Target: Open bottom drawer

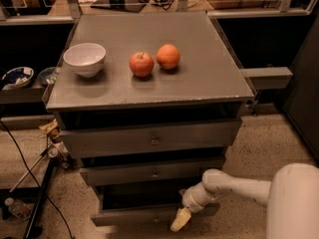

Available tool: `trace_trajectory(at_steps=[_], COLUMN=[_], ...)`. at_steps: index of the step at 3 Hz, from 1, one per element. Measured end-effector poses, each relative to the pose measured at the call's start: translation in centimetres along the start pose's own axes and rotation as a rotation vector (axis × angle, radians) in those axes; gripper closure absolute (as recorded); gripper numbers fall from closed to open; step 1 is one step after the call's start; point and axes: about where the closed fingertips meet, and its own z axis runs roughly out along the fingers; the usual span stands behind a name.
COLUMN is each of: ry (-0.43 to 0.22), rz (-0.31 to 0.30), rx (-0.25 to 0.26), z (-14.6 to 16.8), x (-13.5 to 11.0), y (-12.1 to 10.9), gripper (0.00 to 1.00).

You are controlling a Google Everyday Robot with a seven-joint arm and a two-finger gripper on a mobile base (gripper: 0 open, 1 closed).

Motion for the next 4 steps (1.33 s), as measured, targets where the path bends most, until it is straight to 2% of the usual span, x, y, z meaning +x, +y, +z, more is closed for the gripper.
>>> trace_trajectory(at_steps=[1,3,4], ry=[0.014,0.010,0.009], rz=[0.010,0.009,0.009], rx=[-0.047,-0.095,-0.095], z=[3.5,6.6,6.7], x=[0.5,0.5,0.5], y=[-0.3,-0.4,-0.4], gripper=[0.00,0.00,0.19])
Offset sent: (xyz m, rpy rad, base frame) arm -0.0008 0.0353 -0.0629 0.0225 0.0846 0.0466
